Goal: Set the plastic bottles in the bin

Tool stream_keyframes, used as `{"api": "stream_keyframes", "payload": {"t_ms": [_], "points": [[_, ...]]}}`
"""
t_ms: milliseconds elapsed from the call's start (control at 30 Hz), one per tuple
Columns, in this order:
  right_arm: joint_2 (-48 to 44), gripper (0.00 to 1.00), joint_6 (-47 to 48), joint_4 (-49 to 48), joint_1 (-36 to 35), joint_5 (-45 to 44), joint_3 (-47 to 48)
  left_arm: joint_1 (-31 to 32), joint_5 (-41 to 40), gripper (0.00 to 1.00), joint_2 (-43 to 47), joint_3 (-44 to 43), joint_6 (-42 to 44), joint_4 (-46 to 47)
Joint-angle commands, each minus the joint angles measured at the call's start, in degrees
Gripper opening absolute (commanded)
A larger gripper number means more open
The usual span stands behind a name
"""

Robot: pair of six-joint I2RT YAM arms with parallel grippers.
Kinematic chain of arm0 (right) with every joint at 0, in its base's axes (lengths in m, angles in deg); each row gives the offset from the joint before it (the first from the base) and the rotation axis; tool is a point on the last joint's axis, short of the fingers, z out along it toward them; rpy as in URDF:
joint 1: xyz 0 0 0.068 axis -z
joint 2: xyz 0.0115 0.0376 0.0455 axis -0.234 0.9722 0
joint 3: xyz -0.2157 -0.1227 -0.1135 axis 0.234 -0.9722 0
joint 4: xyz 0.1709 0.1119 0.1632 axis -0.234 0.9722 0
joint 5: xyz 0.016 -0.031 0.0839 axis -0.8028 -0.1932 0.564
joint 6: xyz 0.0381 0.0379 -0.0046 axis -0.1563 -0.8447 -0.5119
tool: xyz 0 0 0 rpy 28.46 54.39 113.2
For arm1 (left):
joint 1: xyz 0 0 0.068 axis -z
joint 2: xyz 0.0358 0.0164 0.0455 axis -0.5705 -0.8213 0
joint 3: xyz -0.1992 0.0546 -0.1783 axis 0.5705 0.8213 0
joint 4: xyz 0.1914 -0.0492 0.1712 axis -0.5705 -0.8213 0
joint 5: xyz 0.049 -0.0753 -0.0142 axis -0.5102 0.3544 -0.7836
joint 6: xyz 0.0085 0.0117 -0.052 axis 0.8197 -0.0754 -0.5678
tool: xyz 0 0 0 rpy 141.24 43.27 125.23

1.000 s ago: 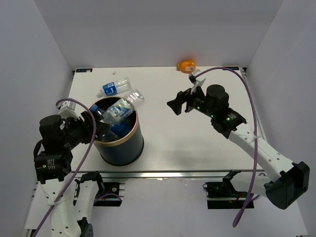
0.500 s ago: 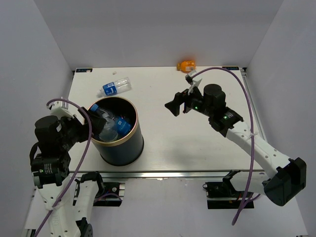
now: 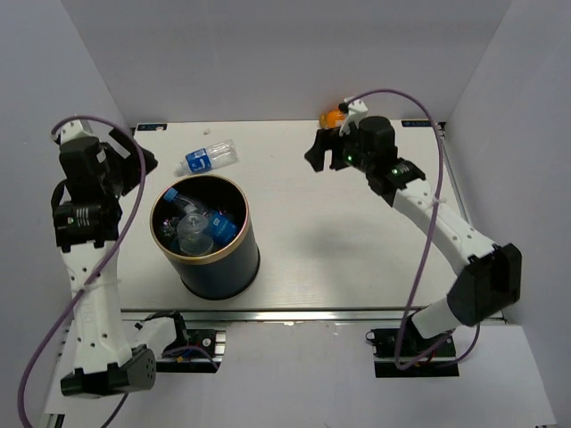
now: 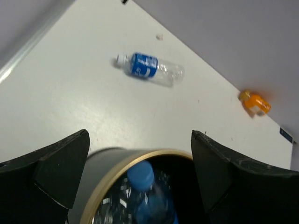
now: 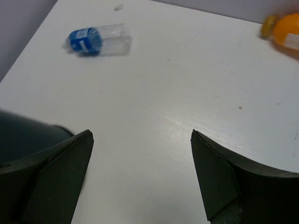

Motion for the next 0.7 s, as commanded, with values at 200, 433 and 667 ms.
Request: {"api": "stream_keyframes", "payload": {"t_ms": [200, 433, 667], "points": [[23.53, 0.89, -20.92, -5.18, 12.13, -13.25, 18.6, -2.78, -8.98, 0.98, -11.83, -3.21, 2.21, 11.1], [47.83, 0.89, -31.38, -9.81, 13.19, -24.41, 38.43, -5.09, -10.11, 0.98, -16.49, -2.34, 0.88, 17.78], [61.77, 0.89, -41.4, -13.83, 14.42, -31.1, 53.41, -5.35, -12.66, 0.98, -16.59, 0.12, 0.71, 23.32]]}}
